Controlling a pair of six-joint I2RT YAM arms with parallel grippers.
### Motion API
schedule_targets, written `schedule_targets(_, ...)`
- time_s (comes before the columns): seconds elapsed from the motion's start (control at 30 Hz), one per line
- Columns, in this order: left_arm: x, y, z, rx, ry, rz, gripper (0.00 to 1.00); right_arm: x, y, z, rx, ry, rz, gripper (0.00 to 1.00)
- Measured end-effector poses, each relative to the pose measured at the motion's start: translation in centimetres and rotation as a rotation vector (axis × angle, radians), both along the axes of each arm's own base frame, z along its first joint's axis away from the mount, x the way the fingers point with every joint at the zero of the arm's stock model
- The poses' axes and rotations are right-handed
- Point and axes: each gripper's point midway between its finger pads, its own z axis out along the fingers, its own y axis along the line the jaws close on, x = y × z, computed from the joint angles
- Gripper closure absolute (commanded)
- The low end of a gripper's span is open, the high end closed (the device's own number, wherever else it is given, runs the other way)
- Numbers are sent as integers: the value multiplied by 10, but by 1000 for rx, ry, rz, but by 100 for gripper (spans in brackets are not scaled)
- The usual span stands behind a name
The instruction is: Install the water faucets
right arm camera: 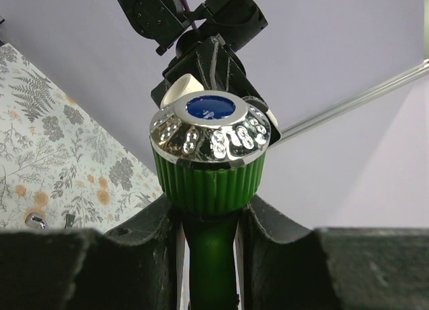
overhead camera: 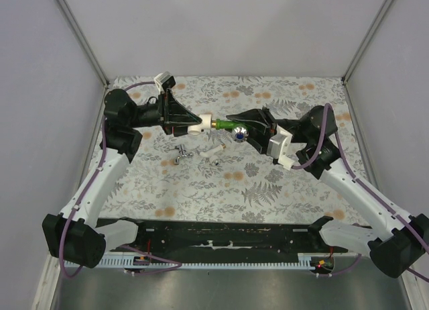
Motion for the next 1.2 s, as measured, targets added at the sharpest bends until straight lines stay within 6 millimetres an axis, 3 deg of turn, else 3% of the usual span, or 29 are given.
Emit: schedule_targets(1.2,-9,1,2,12,-20,-13,98,2,6,-2,-25,-21,41,100)
